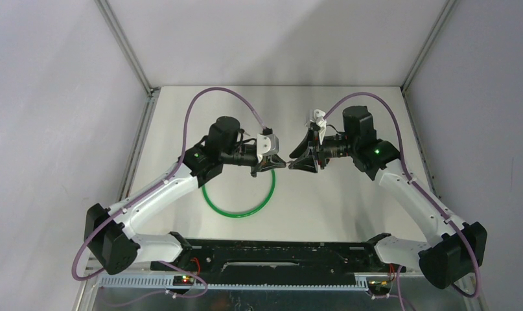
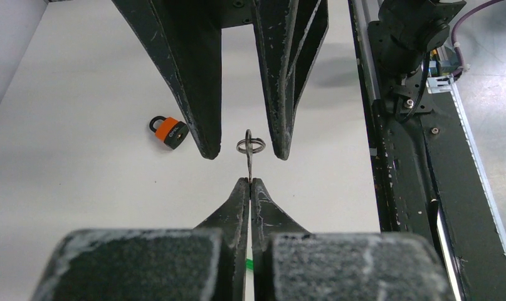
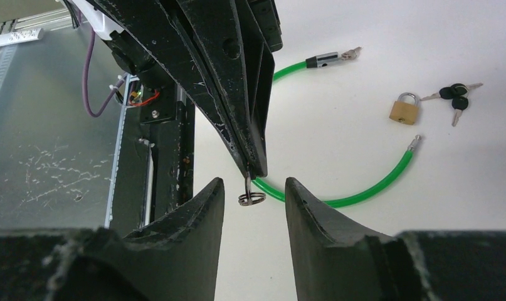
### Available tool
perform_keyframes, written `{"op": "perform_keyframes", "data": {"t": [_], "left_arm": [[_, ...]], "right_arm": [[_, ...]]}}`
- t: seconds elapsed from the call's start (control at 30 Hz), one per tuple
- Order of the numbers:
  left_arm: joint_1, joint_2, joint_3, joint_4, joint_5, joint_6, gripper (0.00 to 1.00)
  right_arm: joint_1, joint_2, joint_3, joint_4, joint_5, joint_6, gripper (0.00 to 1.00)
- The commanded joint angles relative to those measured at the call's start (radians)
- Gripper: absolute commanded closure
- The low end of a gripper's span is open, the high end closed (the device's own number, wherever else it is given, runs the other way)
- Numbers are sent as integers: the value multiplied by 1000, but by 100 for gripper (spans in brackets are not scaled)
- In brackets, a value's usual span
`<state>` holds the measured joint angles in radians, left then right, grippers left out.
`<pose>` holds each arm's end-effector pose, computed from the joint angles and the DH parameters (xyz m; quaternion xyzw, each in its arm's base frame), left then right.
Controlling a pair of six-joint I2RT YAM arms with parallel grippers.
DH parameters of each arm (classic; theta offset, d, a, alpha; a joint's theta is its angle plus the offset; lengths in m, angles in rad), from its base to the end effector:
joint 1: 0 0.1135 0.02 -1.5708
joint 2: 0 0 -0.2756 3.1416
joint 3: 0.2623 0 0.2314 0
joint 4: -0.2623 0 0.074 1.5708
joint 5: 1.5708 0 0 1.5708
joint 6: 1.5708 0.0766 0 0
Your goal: Unlock with the key
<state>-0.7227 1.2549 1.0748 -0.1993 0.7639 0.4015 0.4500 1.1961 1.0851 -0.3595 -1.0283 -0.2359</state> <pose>0.1788 -0.2283 0.3466 0.5863 0.5385 -0.3878 0.4646 0.1958 0.1674 0.3534 -0.4917 0.6126 0.4655 0.4078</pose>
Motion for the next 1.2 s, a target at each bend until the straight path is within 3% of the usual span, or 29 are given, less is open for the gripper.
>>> {"op": "perform_keyframes", "data": {"t": [0.0, 0.63, 1.17], "left_arm": [[-5, -16, -29, 0, 21, 23, 100], [-6, -9, -19, -11, 8, 36, 100], [-6, -10, -13, -15, 8, 40, 100]], "right_arm": [[4, -2, 21, 23, -9, 7, 57], [1, 3, 31, 57, -26, 58, 54], [7, 30, 30, 42, 9, 40, 68]]}}
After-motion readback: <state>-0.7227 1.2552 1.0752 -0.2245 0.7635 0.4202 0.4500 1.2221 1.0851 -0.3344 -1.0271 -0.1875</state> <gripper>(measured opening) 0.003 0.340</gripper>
